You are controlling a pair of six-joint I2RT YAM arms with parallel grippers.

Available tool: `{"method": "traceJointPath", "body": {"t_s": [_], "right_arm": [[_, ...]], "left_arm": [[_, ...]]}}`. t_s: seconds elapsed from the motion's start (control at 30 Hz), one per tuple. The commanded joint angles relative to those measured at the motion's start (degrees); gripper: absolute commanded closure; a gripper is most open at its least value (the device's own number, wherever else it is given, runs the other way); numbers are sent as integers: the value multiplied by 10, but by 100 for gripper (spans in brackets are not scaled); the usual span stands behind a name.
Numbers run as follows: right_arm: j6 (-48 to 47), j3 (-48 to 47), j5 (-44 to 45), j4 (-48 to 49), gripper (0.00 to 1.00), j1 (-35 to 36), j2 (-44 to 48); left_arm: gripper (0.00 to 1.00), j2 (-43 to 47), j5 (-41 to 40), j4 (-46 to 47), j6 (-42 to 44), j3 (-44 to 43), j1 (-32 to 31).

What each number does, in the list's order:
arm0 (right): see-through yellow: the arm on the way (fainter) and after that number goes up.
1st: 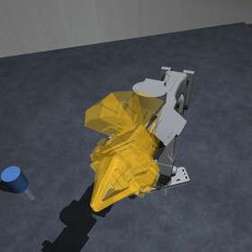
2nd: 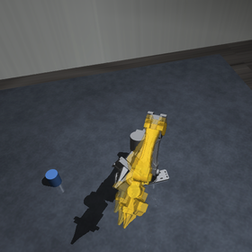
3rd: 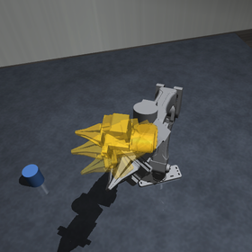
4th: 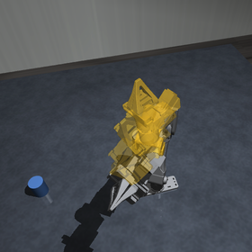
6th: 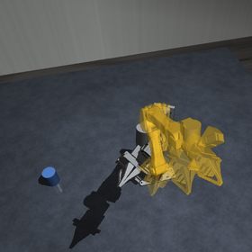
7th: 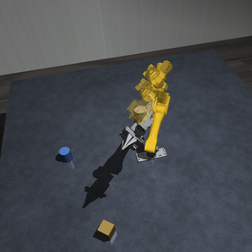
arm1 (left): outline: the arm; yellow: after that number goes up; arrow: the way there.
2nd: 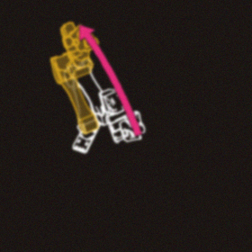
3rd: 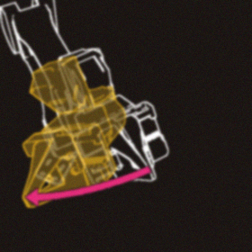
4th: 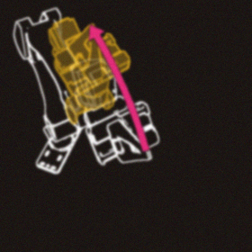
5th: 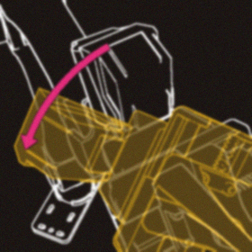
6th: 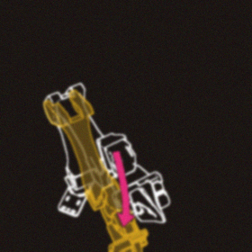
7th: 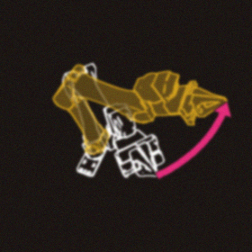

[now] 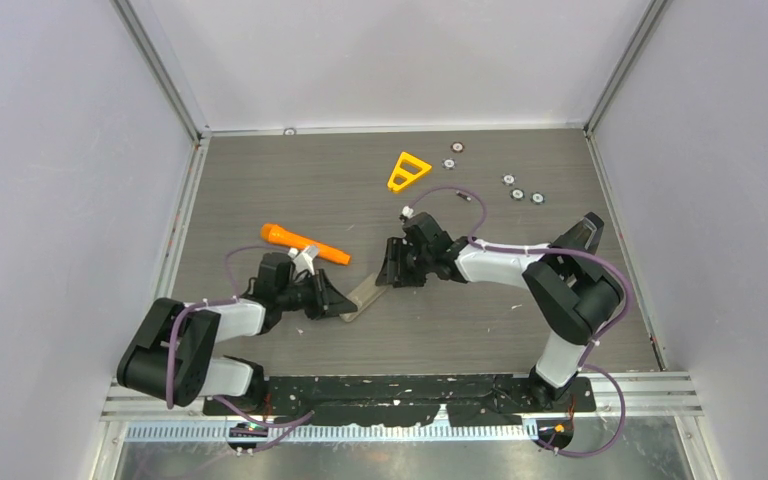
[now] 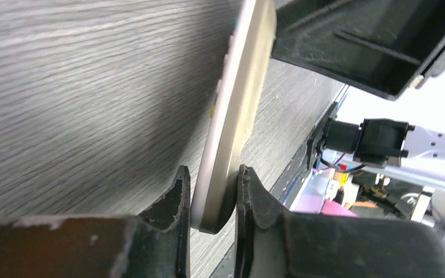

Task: Load the batteries into the remote control

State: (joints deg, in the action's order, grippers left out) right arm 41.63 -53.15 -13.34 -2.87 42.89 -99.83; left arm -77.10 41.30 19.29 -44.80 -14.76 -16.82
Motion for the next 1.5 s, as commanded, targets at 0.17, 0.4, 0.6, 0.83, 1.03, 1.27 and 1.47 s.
{"method": "traceJointPath", "body": {"t_s": [0.17, 0.4, 0.6, 0.83, 1.03, 1.27, 1.47], "right_arm": [[-54, -25, 6, -47, 38, 1, 64], [-141, -34, -11, -100, 33, 3, 120], [-173, -28, -42, -145, 32, 3, 146], [-179, 28, -191, -97, 32, 3, 170], [-193, 20, -157, -147, 32, 15, 158], [-187, -36, -67, -215, 36, 44, 99], [-176, -62, -26, -230, 40, 63, 71]], "left_arm": [[100, 26, -37, -168, 106, -52, -1], [100, 46, 27, -221, 94, -92, -4], [100, -7, 86, -160, 68, -93, -45], [100, -38, 109, -119, 39, -89, -76], [100, -65, 105, -122, 19, -93, -89], [100, -91, 103, -160, 8, -108, -89], [100, -102, 92, -184, 8, -113, -89]]}}
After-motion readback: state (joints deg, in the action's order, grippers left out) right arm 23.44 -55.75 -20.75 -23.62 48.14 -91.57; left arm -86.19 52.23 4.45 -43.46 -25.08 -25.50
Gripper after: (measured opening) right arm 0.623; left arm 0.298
